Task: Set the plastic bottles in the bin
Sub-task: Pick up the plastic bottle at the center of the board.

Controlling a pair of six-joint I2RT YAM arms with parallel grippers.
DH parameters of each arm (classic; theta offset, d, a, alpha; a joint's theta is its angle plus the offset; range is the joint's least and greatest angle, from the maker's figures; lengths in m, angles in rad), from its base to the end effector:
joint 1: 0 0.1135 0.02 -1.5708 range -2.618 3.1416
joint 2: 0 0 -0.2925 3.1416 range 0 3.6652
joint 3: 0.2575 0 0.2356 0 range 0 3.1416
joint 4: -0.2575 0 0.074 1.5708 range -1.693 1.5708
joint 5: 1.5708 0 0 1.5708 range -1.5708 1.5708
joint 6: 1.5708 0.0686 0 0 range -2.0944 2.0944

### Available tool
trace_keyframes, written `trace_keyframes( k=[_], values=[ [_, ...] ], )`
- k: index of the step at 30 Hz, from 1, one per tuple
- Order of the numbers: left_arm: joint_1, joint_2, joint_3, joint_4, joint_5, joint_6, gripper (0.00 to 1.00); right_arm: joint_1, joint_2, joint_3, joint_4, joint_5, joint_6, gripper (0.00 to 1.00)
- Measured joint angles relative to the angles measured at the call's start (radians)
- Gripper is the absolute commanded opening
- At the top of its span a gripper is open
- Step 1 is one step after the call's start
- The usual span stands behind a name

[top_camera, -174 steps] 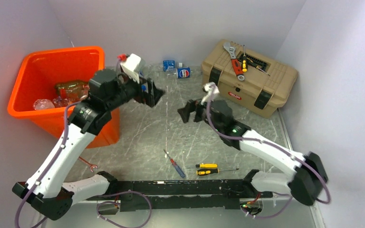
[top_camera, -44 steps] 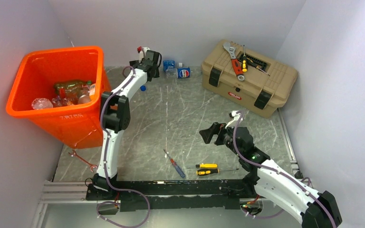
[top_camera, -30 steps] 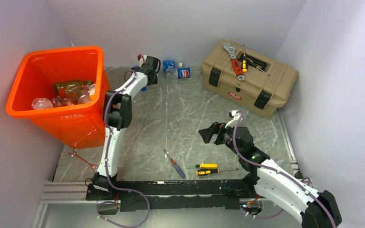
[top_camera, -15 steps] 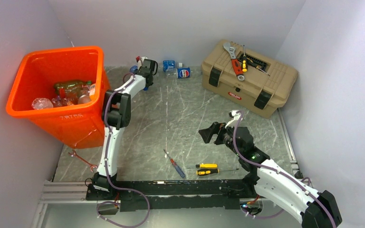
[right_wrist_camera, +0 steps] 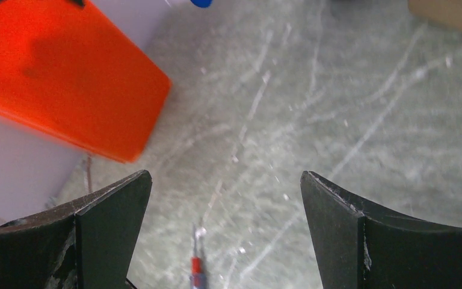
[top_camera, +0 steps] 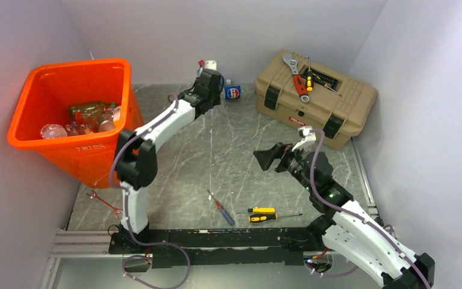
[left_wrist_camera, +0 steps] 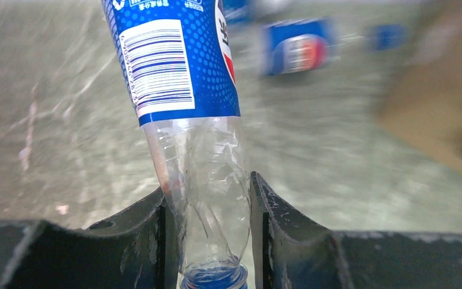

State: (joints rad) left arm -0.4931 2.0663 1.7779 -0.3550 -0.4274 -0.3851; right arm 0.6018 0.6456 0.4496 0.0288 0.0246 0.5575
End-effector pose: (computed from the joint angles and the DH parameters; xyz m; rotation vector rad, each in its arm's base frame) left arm 0.4572 -0.2134 0.2817 -0.1162 2.1454 -0.0345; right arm 0.1346 0.0904 0.2802 -0.0213 1.8111 0.8200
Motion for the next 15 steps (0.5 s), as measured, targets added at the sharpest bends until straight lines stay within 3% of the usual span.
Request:
trace_keyframes(
  k=[7, 15],
  values=[
    [-0.216, -0.457, -0.079, 0.051, 0.207, 0.065, 0.00, -0.010, 0.019, 0.310, -0.078, -0.058, -0.003, 1.00],
    [-0.177, -1.004, -0.354, 0.107, 0.670, 0.164, 0.00, -0.016, 0.065, 0.505, 0.051, -0.265, 0.087, 1.00]
  ],
)
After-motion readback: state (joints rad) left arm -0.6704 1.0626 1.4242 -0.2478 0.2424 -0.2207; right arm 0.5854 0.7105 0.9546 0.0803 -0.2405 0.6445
